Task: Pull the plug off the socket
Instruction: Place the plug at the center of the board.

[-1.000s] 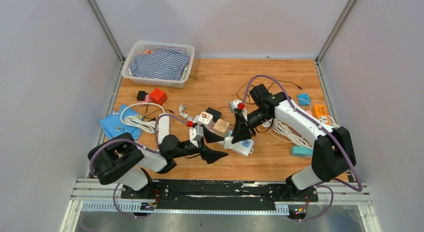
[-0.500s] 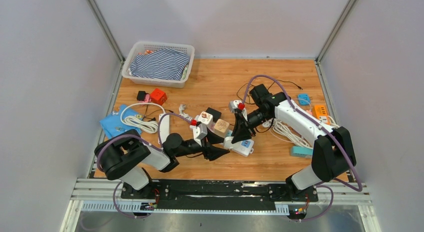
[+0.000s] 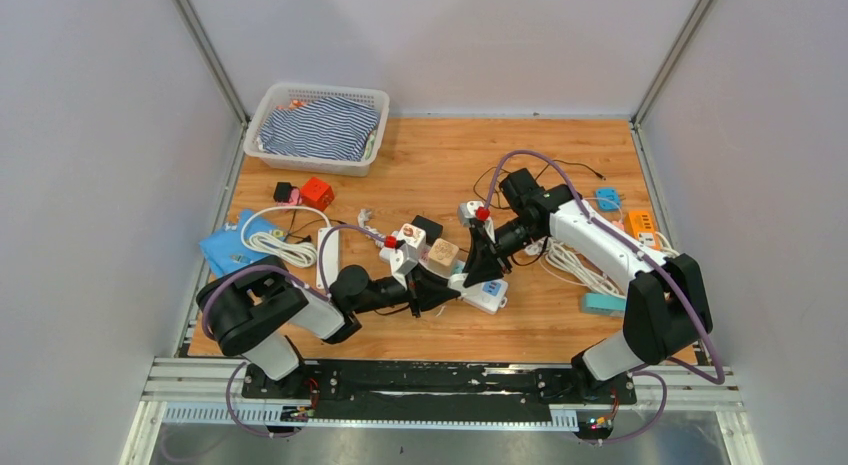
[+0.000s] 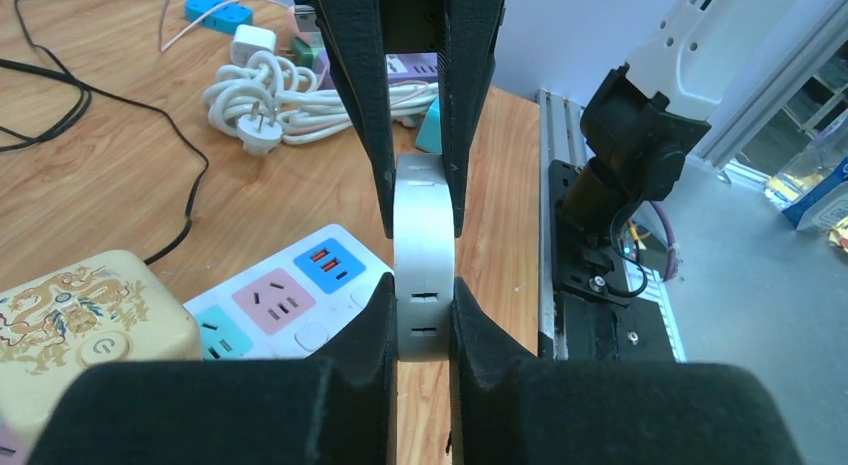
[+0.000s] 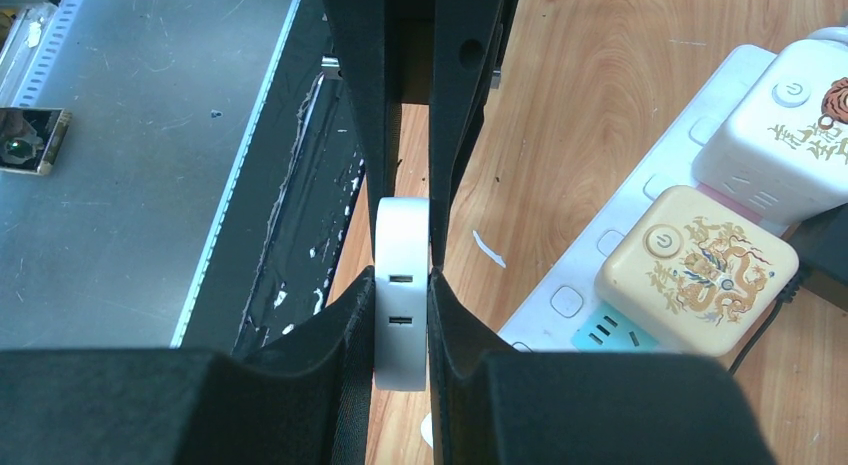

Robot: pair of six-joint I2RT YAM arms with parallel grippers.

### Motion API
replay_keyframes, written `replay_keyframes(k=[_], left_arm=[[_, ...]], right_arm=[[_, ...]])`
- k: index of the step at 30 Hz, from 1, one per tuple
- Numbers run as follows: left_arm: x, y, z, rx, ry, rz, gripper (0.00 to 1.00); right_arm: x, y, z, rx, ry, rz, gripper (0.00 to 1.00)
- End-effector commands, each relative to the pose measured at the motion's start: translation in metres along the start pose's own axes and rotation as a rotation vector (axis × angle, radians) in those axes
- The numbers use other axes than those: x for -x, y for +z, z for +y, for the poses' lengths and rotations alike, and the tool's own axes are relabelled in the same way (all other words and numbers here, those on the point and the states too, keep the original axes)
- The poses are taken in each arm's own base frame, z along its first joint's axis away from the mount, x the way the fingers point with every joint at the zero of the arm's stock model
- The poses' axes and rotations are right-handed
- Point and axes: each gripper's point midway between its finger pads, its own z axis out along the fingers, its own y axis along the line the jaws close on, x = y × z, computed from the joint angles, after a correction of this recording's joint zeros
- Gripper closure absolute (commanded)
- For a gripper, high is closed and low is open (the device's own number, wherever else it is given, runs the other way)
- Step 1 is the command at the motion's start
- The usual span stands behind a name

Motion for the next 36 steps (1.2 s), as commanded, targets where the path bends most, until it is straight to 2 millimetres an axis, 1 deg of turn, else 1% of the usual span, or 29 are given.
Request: replay_keyframes(k=[1, 2, 3, 4, 5, 7, 9, 13, 16, 19, 21, 24, 29, 31, 36], left_arm=[[0.008, 0.001, -0.004, -0.007, 0.016, -0.037, 1.0], [0.008, -0.001, -0.003, 0.0, 0.008, -0.037, 1.0], [0.007, -0.003, -0.003, 0.009, -0.003, -0.036, 1.0], [0.006, -0.006, -0.002, 0.02, -0.016, -0.035, 1.0], [0.004, -0.009, -0.001, 0.039, -0.032, -0.034, 1.0], [0.001, -0.015, 0.002, 0.065, -0.07, -0.026, 1.0], [-0.005, -0.022, 0.006, 0.099, -0.109, -0.014, 1.0], [-0.011, -0.037, 0.013, 0.145, -0.22, 0.01, 1.0], [-0.015, -0.047, 0.024, 0.198, -0.333, 0.049, 1.0], [-0.017, -0.056, 0.034, 0.257, -0.374, 0.094, 1.0], [-0.016, -0.059, 0.034, 0.271, -0.369, 0.139, 1.0], [0.0, -0.067, 0.035, 0.302, -0.331, 0.136, 1.0], [0.035, -0.089, 0.044, 0.394, -0.26, 0.032, 1.0], [0.044, -0.096, 0.048, 0.431, -0.242, 0.003, 1.0], [0.06, -0.106, 0.059, 0.486, -0.244, -0.047, 1.0]], right_arm=[[0.012, -0.001, 0.006, 0.012, -0.029, -0.012, 0.9], [0.012, -0.001, 0.006, 0.012, -0.031, -0.011, 0.82], [0.012, -0.001, 0.007, 0.012, -0.031, -0.009, 0.68], [0.013, -0.001, 0.007, 0.011, -0.037, -0.008, 0.58], [0.013, -0.002, 0.007, 0.008, -0.04, -0.007, 0.51], [0.013, -0.004, 0.008, 0.0, -0.05, 0.0, 0.41], [0.013, -0.005, 0.007, -0.01, -0.06, 0.007, 0.36], [0.013, -0.009, 0.005, -0.027, -0.065, 0.01, 0.34], [0.012, -0.012, 0.003, -0.04, -0.062, 0.011, 0.34], [0.012, -0.015, 0.0, -0.054, -0.061, 0.007, 0.34], [0.011, -0.017, -0.001, -0.061, -0.057, 0.005, 0.35], [0.01, -0.018, -0.003, -0.068, -0.053, 0.004, 0.35], [0.008, -0.019, -0.006, -0.075, -0.049, 0.007, 0.35], [0.008, -0.02, -0.007, -0.08, -0.049, 0.007, 0.35], [0.006, -0.021, -0.009, -0.088, -0.043, 0.009, 0.36]])
